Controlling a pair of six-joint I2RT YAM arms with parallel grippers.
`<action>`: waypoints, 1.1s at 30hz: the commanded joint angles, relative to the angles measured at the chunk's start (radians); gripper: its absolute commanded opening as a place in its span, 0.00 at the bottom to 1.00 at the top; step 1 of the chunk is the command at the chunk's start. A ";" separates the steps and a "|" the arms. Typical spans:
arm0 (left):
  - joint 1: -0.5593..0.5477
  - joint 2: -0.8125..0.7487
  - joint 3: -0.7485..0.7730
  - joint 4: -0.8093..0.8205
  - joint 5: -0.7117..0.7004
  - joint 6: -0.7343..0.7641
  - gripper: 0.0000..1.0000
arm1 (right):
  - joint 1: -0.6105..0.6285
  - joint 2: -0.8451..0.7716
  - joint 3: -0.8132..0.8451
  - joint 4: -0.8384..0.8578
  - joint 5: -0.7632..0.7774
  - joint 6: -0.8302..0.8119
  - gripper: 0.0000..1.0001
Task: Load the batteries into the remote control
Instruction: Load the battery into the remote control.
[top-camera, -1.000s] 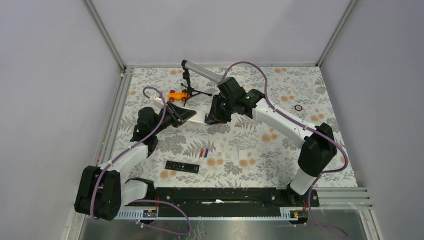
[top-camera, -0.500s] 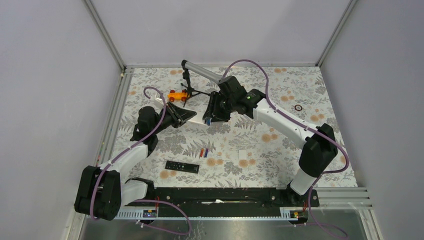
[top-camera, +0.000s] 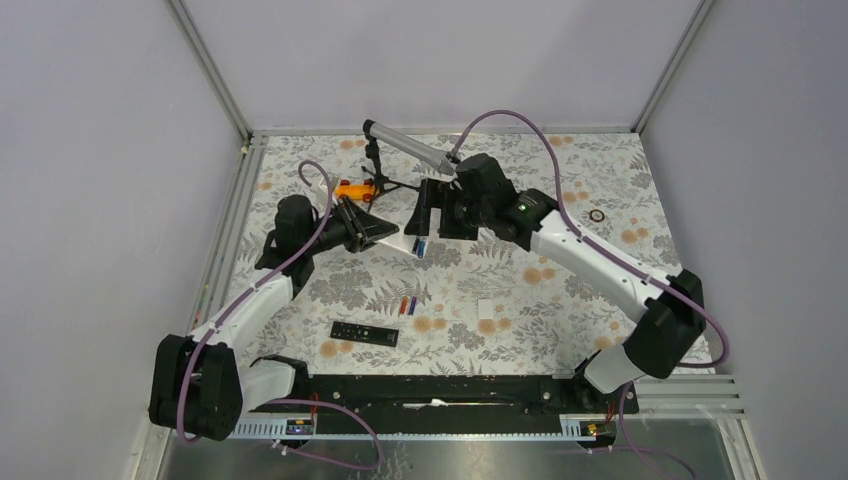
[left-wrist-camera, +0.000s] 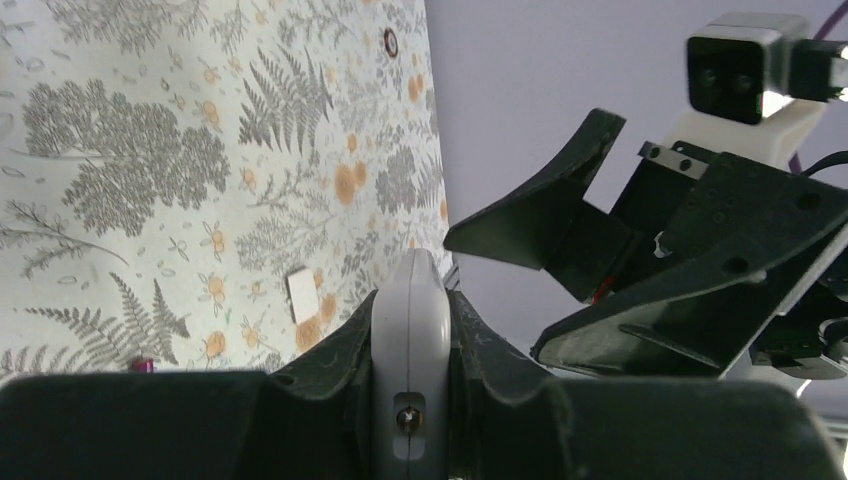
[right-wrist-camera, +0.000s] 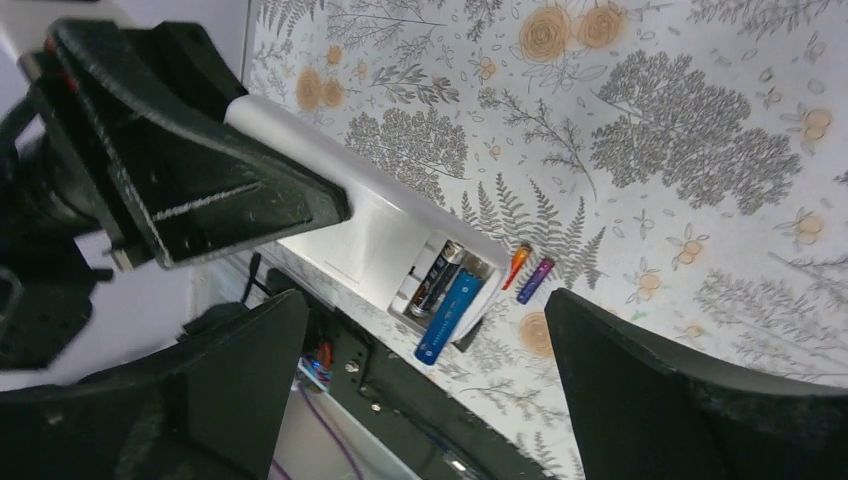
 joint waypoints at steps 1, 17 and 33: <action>0.004 -0.002 0.096 -0.175 0.125 0.105 0.00 | -0.013 -0.141 -0.121 0.198 -0.081 -0.232 0.99; 0.002 0.071 0.226 -0.388 0.360 0.208 0.00 | -0.015 -0.097 -0.102 0.073 -0.518 -0.616 1.00; 0.002 0.084 0.257 -0.439 0.357 0.236 0.00 | 0.000 -0.030 -0.104 0.056 -0.606 -0.625 0.89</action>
